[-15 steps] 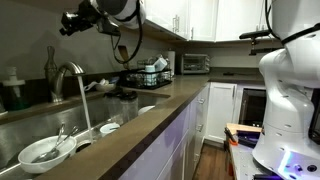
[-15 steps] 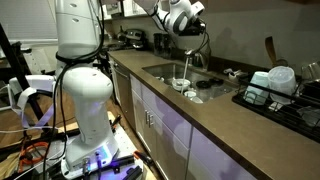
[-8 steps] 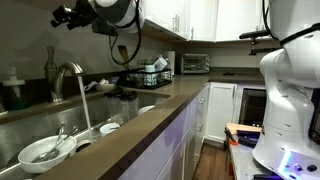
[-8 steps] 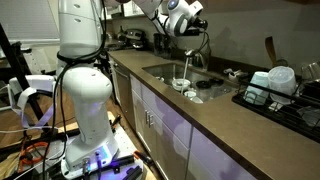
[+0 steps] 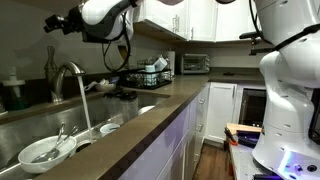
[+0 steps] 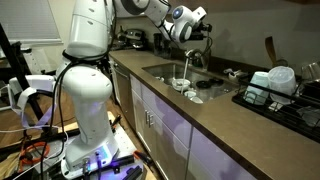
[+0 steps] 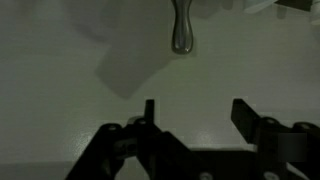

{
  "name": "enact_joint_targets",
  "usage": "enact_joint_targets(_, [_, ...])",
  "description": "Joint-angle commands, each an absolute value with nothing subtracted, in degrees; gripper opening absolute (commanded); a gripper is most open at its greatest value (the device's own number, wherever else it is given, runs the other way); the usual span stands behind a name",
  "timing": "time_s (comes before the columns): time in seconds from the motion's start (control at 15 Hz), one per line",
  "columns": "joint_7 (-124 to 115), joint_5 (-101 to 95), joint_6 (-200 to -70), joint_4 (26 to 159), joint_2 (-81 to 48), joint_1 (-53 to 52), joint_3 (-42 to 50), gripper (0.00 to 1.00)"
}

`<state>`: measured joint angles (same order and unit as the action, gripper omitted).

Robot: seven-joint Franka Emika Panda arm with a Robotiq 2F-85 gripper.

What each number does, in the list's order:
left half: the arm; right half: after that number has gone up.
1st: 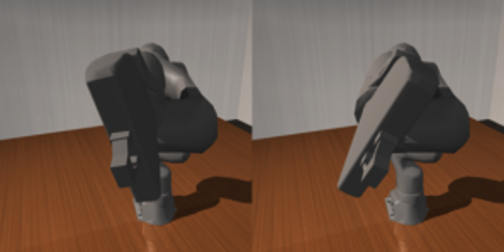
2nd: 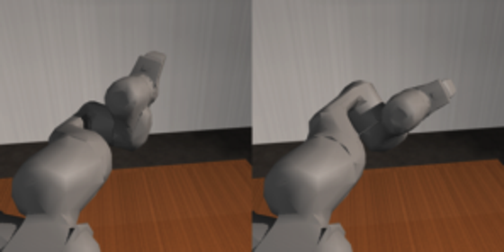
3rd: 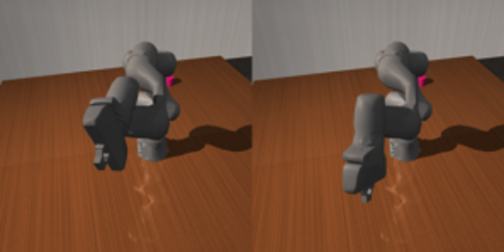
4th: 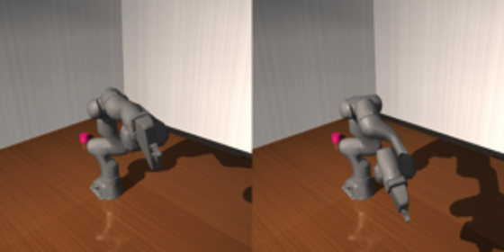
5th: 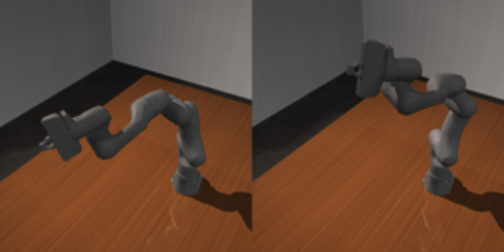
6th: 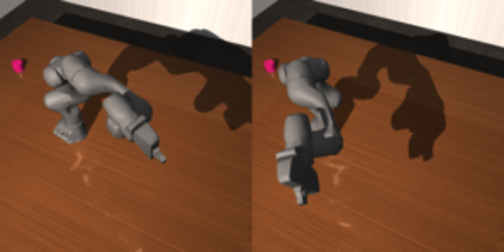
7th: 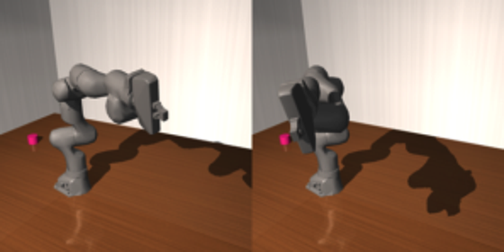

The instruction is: Push the tap handle down

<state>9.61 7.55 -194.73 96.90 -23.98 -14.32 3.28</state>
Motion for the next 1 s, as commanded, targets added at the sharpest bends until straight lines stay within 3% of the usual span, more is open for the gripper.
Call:
enact_joint_targets(0.0, [9.0, 8.1, -194.5, 89.7, -29.0, -14.4, 3.5, 0.50])
enact_joint_targets(0.47, [9.5, 7.9, -188.5, 83.6, -31.8, -15.0, 5.6, 0.06])
enact_joint_targets(0.67, [9.3, 7.6, -184.7, 81.2, -32.7, -15.1, 6.7, 0.00])
enact_joint_targets(0.93, [9.3, 7.5, -181.9, 76.6, -35.6, -14.5, 6.2, 0.04])
